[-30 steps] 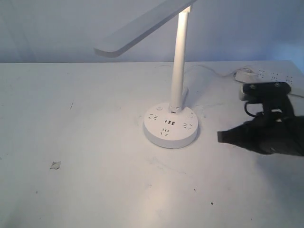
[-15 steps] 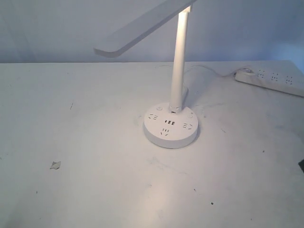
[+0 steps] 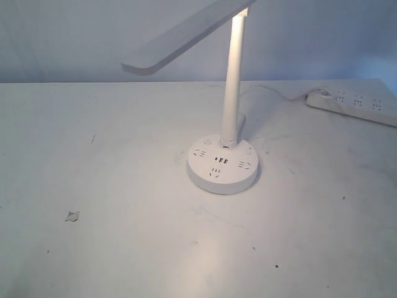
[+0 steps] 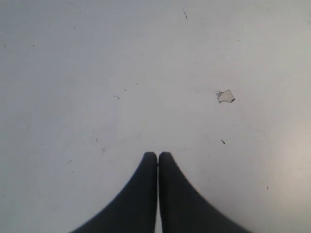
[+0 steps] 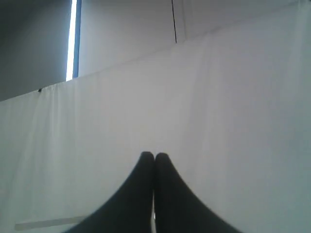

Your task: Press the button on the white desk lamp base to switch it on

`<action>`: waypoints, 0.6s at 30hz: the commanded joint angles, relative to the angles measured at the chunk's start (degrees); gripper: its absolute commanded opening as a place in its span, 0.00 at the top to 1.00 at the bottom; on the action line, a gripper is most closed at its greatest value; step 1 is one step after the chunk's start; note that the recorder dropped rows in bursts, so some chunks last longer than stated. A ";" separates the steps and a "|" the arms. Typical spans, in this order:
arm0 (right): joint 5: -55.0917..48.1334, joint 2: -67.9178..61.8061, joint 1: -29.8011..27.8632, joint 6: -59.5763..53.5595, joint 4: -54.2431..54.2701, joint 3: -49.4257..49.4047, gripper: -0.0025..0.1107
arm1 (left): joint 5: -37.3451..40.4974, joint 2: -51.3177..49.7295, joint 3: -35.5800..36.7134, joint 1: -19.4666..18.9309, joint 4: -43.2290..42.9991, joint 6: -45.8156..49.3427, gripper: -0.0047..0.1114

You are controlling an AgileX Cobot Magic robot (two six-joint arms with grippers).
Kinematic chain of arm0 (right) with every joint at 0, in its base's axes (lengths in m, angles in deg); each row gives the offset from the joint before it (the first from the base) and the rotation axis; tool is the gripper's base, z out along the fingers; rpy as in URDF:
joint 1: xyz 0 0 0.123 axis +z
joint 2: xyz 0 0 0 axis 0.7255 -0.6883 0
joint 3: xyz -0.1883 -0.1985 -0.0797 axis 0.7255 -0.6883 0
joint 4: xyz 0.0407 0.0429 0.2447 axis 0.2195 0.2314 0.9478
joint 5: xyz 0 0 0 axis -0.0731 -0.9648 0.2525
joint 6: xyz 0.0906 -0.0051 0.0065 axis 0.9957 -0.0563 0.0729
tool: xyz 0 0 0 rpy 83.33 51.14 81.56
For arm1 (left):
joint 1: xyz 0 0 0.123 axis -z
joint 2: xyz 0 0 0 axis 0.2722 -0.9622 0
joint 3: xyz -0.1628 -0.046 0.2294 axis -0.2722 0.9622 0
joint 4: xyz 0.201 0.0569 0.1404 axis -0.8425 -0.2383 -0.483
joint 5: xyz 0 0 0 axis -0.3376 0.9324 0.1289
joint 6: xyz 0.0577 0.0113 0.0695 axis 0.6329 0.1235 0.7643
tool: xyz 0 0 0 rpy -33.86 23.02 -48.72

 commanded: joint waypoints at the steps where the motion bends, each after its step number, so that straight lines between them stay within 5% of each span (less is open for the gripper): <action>1: -3.06 0.90 -0.10 0.57 -1.57 -0.41 0.98 | 0.02 0.21 0.05 0.01 0.51 -0.06 0.96; 5: -12.79 0.90 -0.10 0.92 -1.71 -0.41 0.98 | 0.25 0.21 0.05 0.01 0.22 -0.06 0.96; 12: -46.24 0.90 -0.10 3.07 -1.06 -0.41 0.98 | 0.25 0.21 0.05 0.01 0.22 -0.06 0.96; 18: -49.93 0.90 -0.10 6.46 4.27 -0.41 0.98 | 0.25 0.21 0.05 0.01 0.22 -0.06 0.96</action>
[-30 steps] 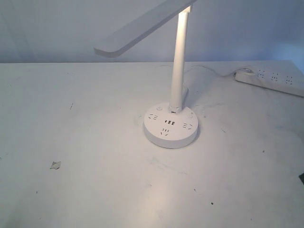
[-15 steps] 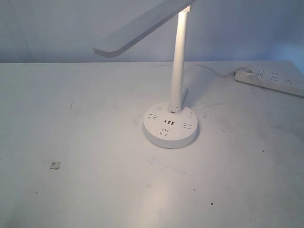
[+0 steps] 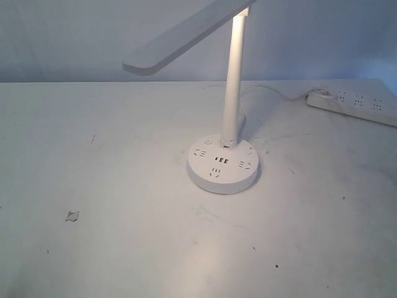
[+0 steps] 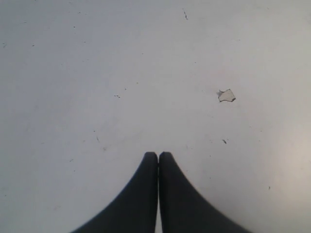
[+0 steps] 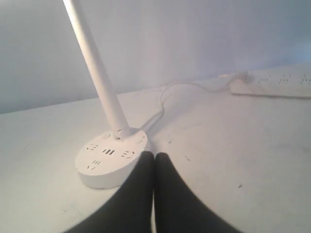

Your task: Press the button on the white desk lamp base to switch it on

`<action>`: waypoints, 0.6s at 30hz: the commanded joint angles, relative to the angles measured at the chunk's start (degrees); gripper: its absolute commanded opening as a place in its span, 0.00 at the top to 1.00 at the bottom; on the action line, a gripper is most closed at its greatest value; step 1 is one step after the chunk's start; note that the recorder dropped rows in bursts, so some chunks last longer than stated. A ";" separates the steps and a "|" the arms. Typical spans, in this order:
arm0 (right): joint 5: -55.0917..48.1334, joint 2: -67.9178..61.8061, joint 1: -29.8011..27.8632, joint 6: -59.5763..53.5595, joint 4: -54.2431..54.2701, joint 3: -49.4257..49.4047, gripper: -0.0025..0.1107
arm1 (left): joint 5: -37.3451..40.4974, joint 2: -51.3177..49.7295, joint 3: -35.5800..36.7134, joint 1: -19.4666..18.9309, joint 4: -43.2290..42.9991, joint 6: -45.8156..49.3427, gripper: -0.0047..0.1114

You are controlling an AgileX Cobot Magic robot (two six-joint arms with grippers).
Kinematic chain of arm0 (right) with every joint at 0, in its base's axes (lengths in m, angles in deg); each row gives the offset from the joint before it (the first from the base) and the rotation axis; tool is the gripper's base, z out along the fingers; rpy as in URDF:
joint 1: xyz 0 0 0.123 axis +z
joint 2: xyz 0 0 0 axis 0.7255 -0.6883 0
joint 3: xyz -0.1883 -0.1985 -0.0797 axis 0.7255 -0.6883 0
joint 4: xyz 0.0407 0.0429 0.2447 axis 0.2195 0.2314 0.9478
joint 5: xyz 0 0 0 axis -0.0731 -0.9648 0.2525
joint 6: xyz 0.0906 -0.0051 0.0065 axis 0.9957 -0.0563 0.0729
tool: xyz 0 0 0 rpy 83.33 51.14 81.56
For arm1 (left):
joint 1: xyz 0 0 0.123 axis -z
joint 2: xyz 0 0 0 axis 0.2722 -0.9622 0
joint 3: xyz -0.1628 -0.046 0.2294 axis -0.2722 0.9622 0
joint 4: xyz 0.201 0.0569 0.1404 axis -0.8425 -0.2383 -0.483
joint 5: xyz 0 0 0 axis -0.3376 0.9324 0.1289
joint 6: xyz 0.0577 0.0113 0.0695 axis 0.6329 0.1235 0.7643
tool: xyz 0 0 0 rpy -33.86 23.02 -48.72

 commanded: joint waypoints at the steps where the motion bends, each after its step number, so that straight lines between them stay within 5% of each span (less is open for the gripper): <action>1: -4.99 0.26 -0.10 2.17 3.00 0.00 0.98 | 0.25 0.21 0.05 0.01 0.11 -0.06 0.96; 11: -10.82 0.26 -0.10 1.23 7.22 0.00 0.98 | 0.25 0.21 0.05 0.01 0.11 -0.06 0.96; 18: -10.74 0.26 -0.10 -9.21 6.17 0.00 0.98 | 0.25 0.21 0.05 0.01 0.11 -0.06 0.96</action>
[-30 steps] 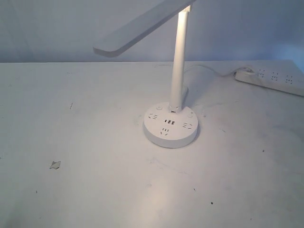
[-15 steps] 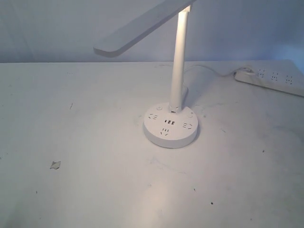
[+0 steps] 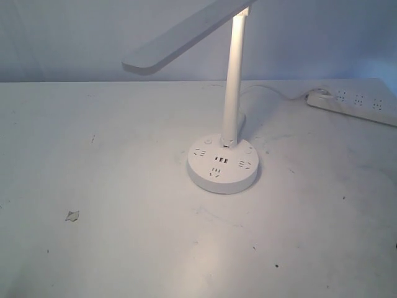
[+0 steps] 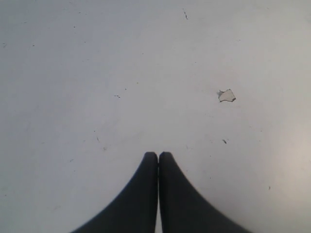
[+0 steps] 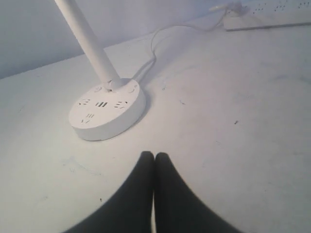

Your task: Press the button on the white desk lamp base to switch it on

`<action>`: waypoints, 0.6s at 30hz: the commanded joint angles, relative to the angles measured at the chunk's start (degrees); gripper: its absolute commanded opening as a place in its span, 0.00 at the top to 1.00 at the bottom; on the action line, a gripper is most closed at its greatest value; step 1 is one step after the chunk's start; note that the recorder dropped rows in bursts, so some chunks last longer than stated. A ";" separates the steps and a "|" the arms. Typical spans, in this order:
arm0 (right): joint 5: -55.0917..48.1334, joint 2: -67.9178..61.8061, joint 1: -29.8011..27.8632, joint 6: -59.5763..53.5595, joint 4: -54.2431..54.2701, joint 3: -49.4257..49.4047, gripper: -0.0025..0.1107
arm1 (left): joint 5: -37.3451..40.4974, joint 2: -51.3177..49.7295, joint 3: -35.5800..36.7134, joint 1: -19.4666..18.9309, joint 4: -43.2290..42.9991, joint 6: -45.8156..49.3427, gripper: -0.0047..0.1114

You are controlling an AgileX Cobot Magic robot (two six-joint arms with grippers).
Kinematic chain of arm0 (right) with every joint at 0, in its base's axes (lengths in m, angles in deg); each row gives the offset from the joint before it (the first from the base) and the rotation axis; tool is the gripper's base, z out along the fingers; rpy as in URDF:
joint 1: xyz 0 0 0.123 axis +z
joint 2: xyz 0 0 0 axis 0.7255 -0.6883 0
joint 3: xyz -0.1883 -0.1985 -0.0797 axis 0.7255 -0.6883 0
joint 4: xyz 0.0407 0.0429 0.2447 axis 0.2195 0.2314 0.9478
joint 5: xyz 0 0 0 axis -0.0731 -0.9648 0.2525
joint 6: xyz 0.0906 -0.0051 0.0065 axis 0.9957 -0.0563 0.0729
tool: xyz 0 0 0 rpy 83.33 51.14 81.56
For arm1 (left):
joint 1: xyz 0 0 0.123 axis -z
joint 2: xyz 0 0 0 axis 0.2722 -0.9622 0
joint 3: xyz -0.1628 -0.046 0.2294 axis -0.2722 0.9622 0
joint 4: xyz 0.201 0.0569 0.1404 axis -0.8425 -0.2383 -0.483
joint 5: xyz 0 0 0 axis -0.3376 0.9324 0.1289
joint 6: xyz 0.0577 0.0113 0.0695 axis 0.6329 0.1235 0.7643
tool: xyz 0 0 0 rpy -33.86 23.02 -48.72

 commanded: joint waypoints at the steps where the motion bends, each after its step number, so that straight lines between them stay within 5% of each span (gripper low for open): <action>1: -0.03 0.26 -0.10 -9.68 -2.44 -0.04 0.98 | 0.25 0.21 0.05 0.01 0.11 -0.06 0.96; 18: -0.03 0.26 -0.10 -14.82 -1.09 -0.04 0.98 | 0.25 0.21 0.05 0.01 0.11 -0.06 0.96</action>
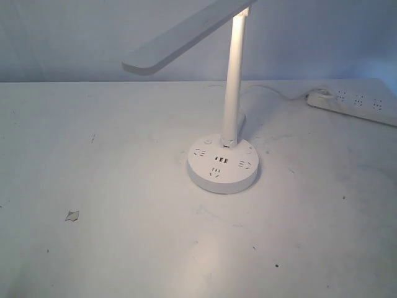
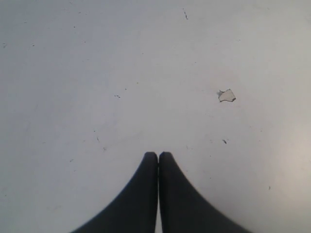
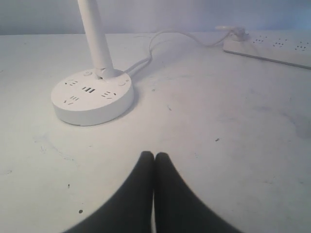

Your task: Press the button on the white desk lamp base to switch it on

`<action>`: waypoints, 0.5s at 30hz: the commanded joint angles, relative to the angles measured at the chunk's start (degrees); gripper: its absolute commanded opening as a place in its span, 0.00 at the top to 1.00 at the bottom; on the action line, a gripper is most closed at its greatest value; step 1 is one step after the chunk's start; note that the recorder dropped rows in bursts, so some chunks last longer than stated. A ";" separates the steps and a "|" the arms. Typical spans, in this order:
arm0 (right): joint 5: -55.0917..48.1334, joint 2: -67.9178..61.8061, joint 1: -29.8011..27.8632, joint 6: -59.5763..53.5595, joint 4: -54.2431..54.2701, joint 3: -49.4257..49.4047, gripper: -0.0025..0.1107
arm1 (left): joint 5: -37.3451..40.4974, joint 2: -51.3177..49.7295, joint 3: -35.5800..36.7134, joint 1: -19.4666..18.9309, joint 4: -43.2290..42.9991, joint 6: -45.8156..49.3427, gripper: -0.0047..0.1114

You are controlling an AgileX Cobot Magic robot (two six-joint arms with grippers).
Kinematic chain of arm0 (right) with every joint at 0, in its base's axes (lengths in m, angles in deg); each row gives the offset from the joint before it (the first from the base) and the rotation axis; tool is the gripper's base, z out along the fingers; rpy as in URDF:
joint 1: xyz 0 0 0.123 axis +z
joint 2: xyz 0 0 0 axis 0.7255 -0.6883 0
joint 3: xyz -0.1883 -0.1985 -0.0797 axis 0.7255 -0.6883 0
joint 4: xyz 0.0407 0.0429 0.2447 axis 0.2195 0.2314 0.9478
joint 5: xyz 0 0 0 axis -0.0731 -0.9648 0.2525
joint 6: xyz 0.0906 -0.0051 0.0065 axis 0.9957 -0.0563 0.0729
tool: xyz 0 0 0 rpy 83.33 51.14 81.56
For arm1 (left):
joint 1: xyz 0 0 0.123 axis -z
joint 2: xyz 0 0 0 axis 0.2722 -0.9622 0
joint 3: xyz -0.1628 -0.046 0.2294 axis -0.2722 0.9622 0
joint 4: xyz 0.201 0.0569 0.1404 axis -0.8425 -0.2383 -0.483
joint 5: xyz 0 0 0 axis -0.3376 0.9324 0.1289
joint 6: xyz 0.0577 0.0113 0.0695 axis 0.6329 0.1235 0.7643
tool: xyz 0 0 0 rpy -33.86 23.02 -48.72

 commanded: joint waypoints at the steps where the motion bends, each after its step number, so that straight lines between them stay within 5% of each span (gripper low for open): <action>1: 0.09 0.26 -0.10 -0.52 0.00 -0.04 0.98 | 0.25 0.21 0.05 0.01 0.11 -0.06 0.96; 9: 0.09 0.26 -0.52 -0.52 -0.01 -0.04 0.98 | 0.25 0.21 0.05 0.01 0.11 -0.06 0.96; 15: 0.09 0.26 -7.73 -0.52 -0.01 -0.04 0.98 | 0.25 0.21 0.05 0.01 0.11 -0.06 0.96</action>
